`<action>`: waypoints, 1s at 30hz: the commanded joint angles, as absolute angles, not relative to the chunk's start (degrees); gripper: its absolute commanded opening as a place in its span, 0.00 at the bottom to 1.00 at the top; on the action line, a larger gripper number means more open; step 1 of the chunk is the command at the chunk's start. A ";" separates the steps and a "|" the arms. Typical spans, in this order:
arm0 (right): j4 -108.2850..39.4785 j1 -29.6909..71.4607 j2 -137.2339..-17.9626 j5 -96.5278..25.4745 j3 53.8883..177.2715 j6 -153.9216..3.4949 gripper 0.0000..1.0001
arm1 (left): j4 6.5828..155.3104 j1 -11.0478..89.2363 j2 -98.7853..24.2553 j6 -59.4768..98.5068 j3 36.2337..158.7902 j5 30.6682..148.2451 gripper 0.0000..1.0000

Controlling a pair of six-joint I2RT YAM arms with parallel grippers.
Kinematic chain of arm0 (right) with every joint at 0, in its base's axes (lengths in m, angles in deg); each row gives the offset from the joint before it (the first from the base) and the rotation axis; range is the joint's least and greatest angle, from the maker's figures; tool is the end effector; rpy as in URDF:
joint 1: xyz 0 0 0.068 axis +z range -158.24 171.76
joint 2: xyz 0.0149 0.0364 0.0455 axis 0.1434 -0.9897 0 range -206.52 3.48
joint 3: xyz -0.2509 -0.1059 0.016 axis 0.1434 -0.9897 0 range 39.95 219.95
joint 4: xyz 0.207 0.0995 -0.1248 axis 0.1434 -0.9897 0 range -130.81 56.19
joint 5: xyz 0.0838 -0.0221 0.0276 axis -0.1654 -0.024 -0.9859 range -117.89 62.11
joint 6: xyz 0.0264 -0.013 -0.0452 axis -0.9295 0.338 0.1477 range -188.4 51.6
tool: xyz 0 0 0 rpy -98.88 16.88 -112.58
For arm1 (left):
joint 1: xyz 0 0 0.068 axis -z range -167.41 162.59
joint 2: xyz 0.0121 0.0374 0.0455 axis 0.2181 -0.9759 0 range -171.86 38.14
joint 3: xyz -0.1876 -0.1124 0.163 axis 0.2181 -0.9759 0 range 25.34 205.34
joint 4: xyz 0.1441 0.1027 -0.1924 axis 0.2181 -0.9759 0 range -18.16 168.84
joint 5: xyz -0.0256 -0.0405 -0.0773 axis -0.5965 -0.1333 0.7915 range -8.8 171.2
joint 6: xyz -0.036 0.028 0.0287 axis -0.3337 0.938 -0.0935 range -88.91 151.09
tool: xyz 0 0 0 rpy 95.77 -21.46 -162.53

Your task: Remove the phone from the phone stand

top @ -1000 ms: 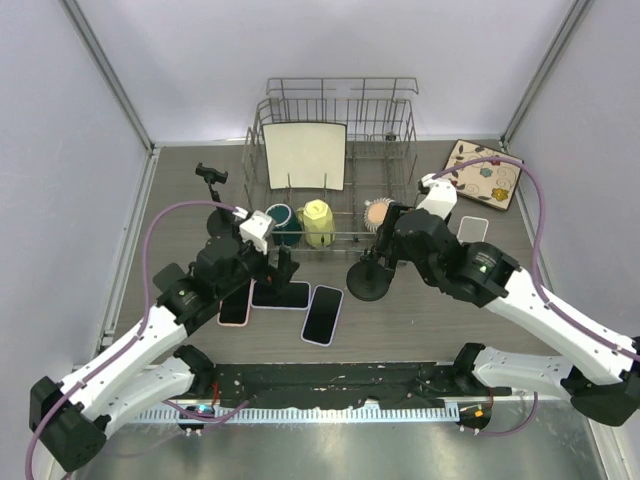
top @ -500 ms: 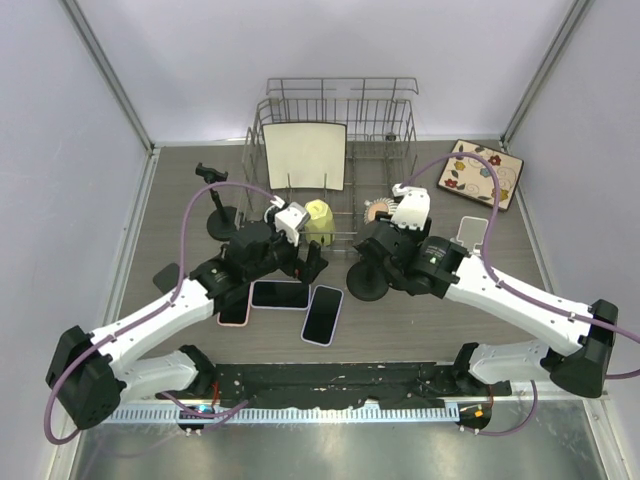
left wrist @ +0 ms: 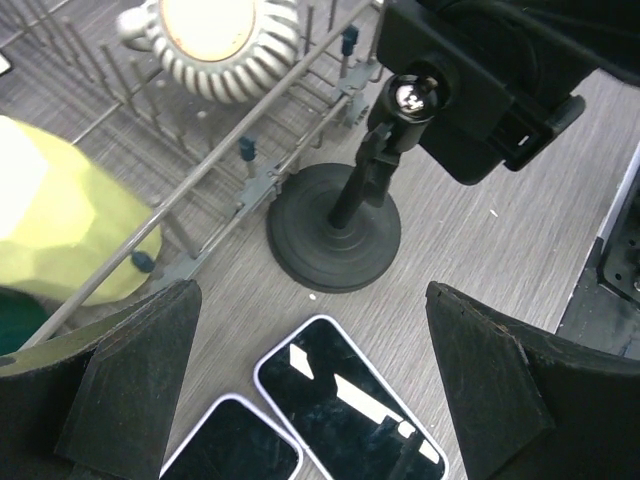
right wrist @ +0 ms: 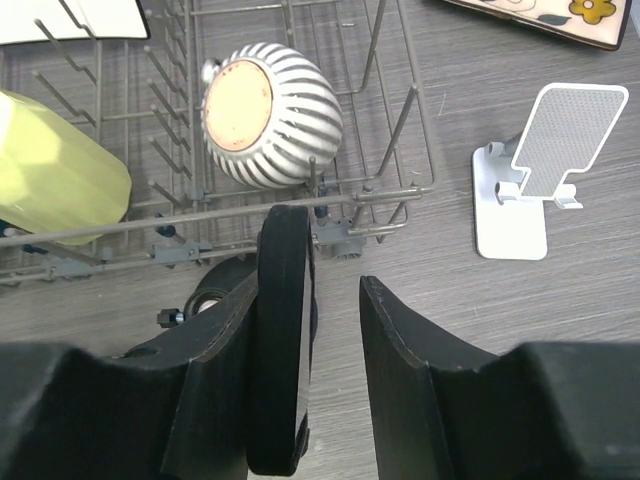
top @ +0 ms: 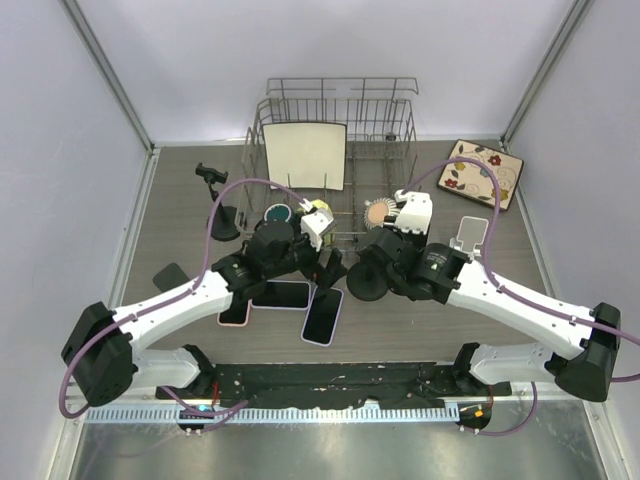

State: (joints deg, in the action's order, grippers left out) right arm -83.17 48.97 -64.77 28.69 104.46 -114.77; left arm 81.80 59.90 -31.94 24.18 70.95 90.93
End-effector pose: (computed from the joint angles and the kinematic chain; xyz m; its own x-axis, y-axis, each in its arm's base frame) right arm 0.1478 0.1745 0.3277 -0.4375 0.0570 -0.8974 0.1812 0.9831 -0.0258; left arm 0.1850 -0.2094 0.2748 -0.3469 0.2011 -0.9161 0.7951 0.5812 -0.1735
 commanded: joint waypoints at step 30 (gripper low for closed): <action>-67.38 48.54 -49.87 16.76 95.06 -95.64 0.01 | 115.14 66.56 -53.00 27.14 76.13 101.76 0.91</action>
State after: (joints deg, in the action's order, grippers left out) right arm -73.10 48.64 -52.98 17.00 95.30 -96.43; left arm 106.68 66.13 -50.81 28.13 72.35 99.83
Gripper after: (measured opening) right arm 0.209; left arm 0.938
